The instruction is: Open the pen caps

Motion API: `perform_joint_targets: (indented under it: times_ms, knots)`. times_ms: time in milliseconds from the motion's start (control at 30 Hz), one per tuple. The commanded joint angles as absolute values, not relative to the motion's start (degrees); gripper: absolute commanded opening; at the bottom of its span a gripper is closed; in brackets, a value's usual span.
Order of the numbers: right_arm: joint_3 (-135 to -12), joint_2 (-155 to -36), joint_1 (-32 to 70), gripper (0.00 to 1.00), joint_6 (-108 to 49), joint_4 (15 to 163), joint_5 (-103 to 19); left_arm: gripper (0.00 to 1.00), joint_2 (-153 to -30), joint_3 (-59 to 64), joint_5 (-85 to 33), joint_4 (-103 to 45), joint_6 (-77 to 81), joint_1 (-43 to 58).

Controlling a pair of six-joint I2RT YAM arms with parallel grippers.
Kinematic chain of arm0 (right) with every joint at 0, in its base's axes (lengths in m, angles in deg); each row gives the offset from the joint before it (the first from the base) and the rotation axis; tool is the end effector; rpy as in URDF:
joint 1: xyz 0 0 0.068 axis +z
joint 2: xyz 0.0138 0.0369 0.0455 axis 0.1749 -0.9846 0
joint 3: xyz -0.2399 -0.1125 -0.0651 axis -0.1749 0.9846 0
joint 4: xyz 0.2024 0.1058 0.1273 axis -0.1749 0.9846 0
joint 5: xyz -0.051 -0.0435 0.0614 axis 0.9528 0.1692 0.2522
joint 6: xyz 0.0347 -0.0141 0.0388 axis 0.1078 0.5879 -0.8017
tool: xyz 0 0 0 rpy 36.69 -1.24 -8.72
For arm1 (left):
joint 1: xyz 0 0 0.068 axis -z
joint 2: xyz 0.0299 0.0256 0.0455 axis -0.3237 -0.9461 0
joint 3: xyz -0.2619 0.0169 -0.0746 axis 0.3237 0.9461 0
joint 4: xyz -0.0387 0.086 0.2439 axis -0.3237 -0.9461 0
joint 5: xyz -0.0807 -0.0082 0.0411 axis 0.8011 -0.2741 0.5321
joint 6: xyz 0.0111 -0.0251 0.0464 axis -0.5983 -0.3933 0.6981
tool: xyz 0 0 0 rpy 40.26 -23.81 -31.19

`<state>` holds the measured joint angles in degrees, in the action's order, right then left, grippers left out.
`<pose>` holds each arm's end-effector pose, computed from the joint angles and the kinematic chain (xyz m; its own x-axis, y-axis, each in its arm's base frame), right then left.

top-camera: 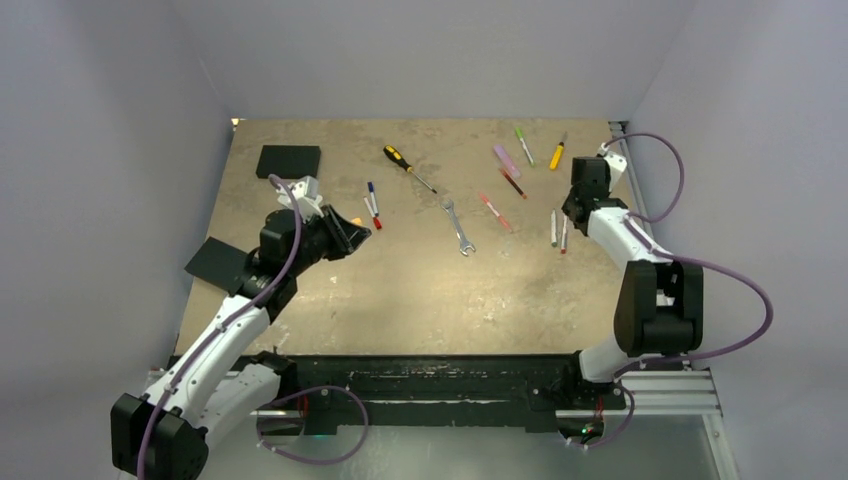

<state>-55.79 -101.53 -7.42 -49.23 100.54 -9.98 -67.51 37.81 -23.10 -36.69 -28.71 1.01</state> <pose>0.3305 0.0007 0.2393 -0.4788 0.3835 -0.7897 0.5297 0.8435 0.0885 0.1941 -0.0776 0.2797 -0.5784 -0.4935 -0.6495 0.1597 0.7123 -0.6834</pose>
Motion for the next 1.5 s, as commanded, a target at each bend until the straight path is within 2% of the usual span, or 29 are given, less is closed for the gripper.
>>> perform_joint_targets:
  times_ms: [0,233,567,733,1067,1467]
  knots:
    - [-58.22,-104.31,-9.42,0.00,-40.62,96.43,-7.80,0.00,-64.77,38.51,-21.92,-35.49,-28.10,1.06]
    - [-58.82,-109.49,-14.59,0.00,-37.38,96.49,-10.94,0.00,-64.84,38.57,-22.25,-36.56,-27.03,1.06]
    - [-58.61,-114.80,-15.08,0.00,-38.34,96.01,-11.98,0.00,-65.89,39.94,-21.86,-35.90,-27.36,1.06]
    - [-58.93,-116.01,-15.14,0.10,-38.99,96.22,-12.24,0.00,-65.98,40.34,-21.70,-36.00,-27.29,1.07]
    - [-57.95,-115.78,-15.17,0.38,-39.85,96.27,-12.53,0.00,-65.69,40.48,-21.55,-35.79,-27.55,1.08]
    - [-57.76,-115.15,-15.26,0.46,-41.39,95.89,-13.38,0.00,-65.04,40.83,-21.83,-36.19,-27.72,1.07]
